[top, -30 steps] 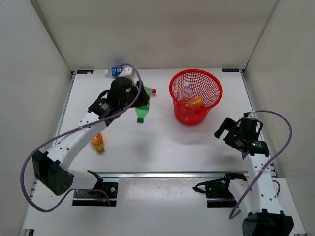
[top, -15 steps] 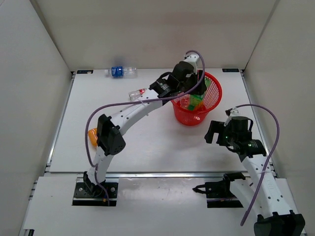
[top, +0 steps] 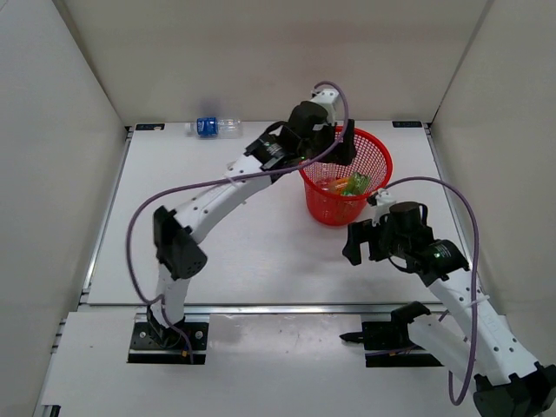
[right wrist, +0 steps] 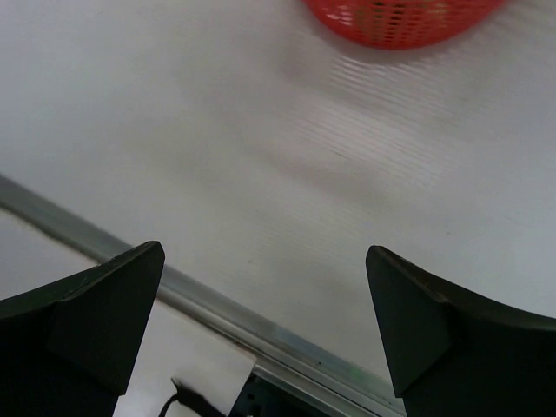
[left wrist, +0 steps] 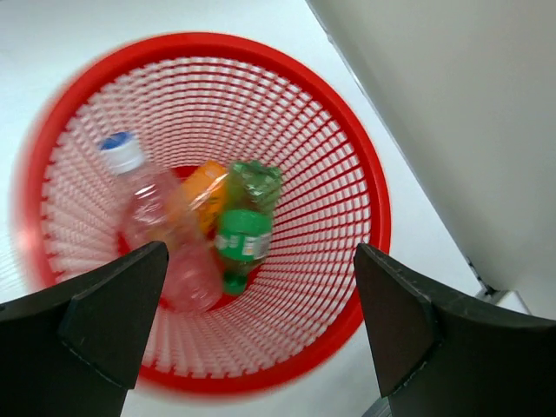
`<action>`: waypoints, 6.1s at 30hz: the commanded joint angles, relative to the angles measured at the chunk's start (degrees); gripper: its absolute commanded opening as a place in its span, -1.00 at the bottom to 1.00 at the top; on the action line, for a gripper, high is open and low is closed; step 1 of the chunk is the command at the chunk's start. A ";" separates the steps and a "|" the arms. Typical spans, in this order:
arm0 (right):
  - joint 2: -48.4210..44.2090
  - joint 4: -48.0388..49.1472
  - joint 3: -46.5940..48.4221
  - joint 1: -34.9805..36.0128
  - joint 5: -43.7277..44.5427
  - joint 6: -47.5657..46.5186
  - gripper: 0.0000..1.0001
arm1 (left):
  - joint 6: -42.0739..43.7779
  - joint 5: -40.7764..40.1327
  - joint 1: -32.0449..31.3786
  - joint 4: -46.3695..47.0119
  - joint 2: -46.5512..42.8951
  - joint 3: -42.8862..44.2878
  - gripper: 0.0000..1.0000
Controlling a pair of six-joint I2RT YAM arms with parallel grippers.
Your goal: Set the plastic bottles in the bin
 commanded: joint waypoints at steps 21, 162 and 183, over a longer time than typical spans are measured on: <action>64.23 12.62 54.25 26.24 1.22 -38.80 0.97 | -9.46 -23.52 30.57 -30.25 -63.96 -66.58 0.97; -4.11 3.95 12.89 -10.50 28.09 3.98 0.99 | -3.65 -9.27 43.50 -17.06 -35.13 -66.87 -0.72; -9.39 -5.11 2.77 -21.51 24.93 13.73 0.99 | -8.42 3.32 2.54 8.98 -8.55 -7.84 -0.42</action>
